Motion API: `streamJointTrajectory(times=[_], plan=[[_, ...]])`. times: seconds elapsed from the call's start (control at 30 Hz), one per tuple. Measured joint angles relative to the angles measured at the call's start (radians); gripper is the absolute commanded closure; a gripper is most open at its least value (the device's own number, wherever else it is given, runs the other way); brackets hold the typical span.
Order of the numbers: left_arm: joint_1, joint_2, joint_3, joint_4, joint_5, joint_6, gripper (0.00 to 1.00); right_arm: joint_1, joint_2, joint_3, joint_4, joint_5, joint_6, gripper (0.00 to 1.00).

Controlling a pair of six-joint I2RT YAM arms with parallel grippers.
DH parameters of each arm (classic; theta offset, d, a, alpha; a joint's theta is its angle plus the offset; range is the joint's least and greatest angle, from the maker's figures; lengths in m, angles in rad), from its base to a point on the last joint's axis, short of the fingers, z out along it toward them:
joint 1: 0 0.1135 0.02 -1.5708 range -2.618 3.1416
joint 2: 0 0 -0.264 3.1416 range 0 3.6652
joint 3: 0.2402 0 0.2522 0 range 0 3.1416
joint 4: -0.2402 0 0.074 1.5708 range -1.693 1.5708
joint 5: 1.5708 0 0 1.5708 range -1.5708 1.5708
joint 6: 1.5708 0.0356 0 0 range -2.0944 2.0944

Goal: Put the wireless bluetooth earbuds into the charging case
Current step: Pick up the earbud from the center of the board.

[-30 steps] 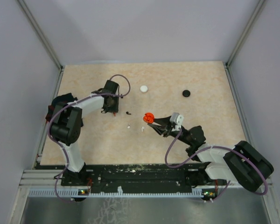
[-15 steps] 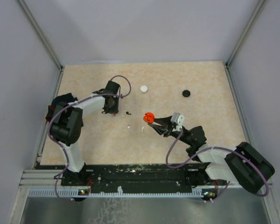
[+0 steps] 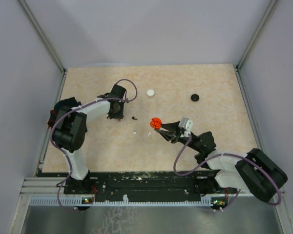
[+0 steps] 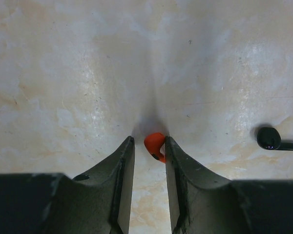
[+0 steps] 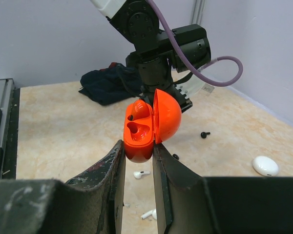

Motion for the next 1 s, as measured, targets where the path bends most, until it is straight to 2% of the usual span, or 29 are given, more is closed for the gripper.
streamJointTrajectory(times=[0.33, 0.77, 1.0], plan=[[0.0, -0.001, 0.002, -0.008, -0.01, 0.0, 0.64, 0.0, 0.0, 0.0, 0.0, 0.0, 0.003, 1.0], [0.0, 0.0, 0.002, -0.008, 0.039, -0.019, 0.74, 0.0, 0.0, 0.0, 0.0, 0.0, 0.003, 1.0], [0.001, 0.0, 0.002, -0.003, 0.047, -0.018, 0.85, 0.0, 0.0, 0.0, 0.0, 0.0, 0.003, 1.0]])
